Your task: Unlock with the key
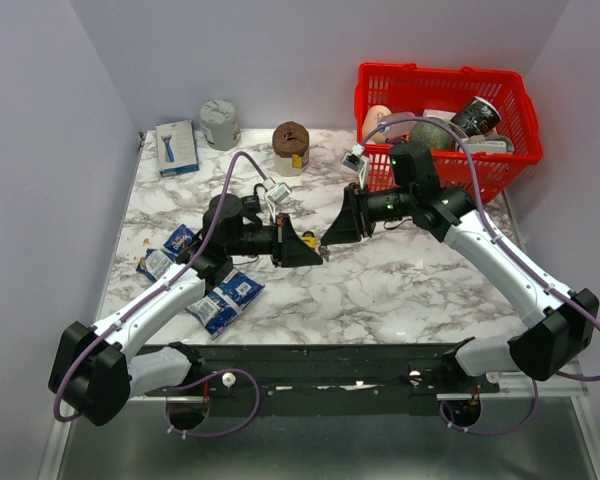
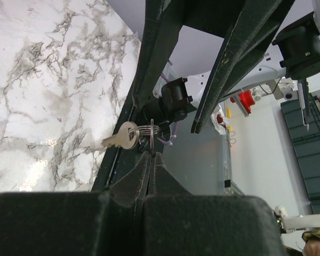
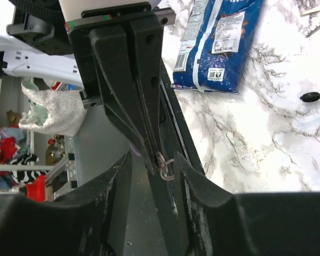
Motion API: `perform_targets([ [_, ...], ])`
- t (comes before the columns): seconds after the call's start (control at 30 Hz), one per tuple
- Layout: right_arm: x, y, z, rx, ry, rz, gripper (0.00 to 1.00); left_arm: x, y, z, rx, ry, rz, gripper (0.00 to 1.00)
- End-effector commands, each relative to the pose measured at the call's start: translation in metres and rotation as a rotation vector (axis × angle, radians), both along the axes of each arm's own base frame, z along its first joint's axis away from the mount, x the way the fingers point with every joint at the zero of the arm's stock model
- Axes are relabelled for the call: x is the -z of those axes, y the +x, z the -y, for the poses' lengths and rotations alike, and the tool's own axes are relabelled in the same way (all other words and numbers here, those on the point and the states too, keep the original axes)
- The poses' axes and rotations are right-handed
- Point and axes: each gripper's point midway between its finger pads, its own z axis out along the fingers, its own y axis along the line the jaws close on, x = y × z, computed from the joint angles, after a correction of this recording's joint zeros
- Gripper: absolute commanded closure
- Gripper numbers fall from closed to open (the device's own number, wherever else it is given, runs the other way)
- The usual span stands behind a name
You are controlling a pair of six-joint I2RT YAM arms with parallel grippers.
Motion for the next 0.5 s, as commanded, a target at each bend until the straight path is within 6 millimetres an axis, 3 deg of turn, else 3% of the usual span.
perform_targets([
  [0.0, -0.003, -0.014, -0.002, -0.083, 0.026, -0.009, 0.59, -0.008, -0.003, 0.001, 0.037, -0.017, 0.029, 1.00],
  [0.2, 0.003, -0.016, -0.006, -0.117, 0.019, -0.035, 0.64, -0.008, -0.002, 0.002, 0.044, -0.018, 0.027, 1.00],
  [0.47, 0.017, -0.012, -0.005, -0.105, -0.014, -0.037, 0.60, -0.009, -0.003, 0.002, 0.047, -0.020, 0.031, 1.00],
])
